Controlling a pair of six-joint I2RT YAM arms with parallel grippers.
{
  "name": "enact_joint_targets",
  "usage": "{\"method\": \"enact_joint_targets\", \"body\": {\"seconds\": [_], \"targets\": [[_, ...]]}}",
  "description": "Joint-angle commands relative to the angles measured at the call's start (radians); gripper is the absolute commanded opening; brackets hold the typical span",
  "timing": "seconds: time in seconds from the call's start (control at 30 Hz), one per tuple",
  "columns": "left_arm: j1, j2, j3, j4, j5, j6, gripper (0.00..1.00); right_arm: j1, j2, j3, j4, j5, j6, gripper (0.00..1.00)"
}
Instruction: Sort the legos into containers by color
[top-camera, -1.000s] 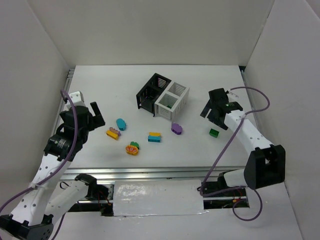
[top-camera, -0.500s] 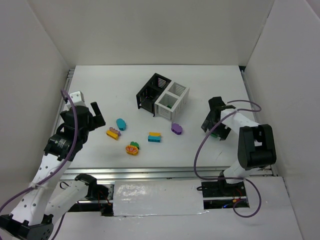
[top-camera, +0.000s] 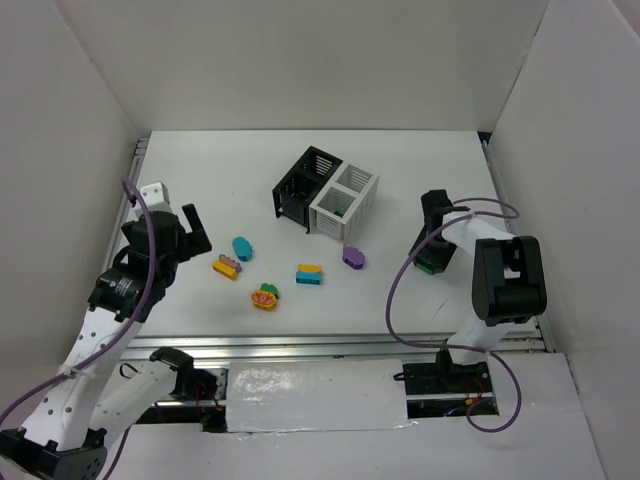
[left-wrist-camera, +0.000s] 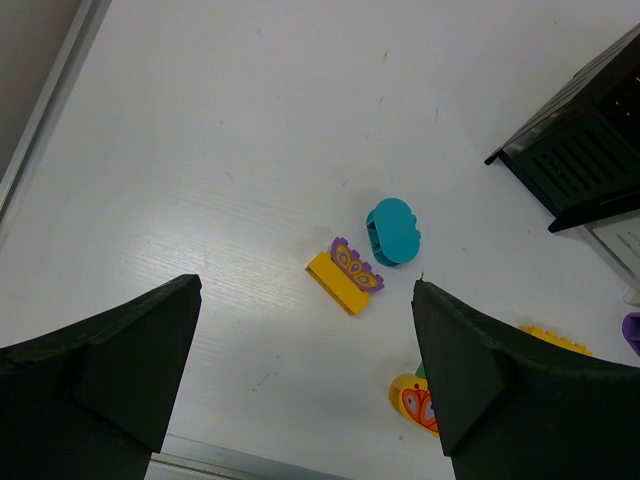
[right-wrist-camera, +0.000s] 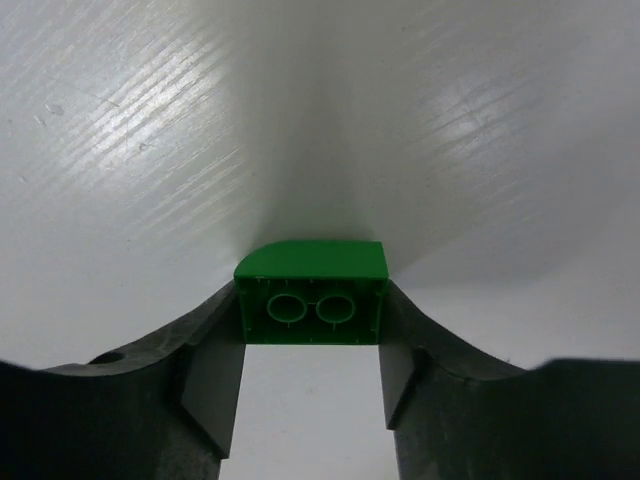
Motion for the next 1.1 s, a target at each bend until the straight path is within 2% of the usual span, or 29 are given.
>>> {"method": "enact_joint_targets", "body": {"seconds": [0.0, 0.07, 0.1, 0.13, 0.23, 0.27, 0.37, 0.53, 0.77, 0.93, 1.07], "targets": [[-0.006, -0.004, 0.007, 0.031, 0.008, 0.01, 1.0, -0.006, 0.006, 0.022, 0.016, 0.001, -0.027, 0.46], [-0.008, -0.004, 0.007, 0.032, 0.011, 0.012, 1.0, -0.003, -0.001, 0.027, 0.014, -0.014, -0.044, 0.3], [-0.008, -0.006, 0.007, 0.032, 0.012, 0.012, 1.0, 0.005, -0.01, 0.028, 0.014, -0.016, -0.044, 0.08], [-0.009, -0.004, 0.006, 0.032, 0.012, 0.012, 1.0, 0.013, -0.035, 0.033, 0.01, -0.009, -0.04, 0.07], [-0.008, -0.004, 0.006, 0.034, 0.009, 0.012, 1.0, 0.097, -0.11, 0.08, -0.033, 0.027, -0.02, 0.08], [-0.008, -0.001, 0.007, 0.032, 0.009, 0.012, 1.0, 0.168, -0.127, 0.132, -0.068, 0.044, -0.011, 0.08], [-0.008, 0.01, 0.01, 0.031, 0.006, 0.01, 0.99, 0.278, -0.182, 0.267, -0.122, 0.066, 0.055, 0.08], [-0.008, 0.014, 0.007, 0.032, 0.003, 0.01, 0.99, 0.441, -0.155, 0.459, -0.066, 0.055, 0.132, 0.1], [-0.008, -0.001, 0.001, 0.035, -0.009, 0.01, 1.0, 0.513, 0.164, 0.839, -0.192, 0.075, 0.122, 0.11], [-0.008, 0.005, 0.001, 0.037, -0.005, 0.012, 1.0, 0.516, 0.241, 0.9, -0.183, 0.061, 0.106, 0.15], [-0.009, 0.007, 0.003, 0.034, -0.009, 0.012, 1.0, 0.52, 0.235, 0.872, -0.168, 0.044, 0.098, 0.24]]}}
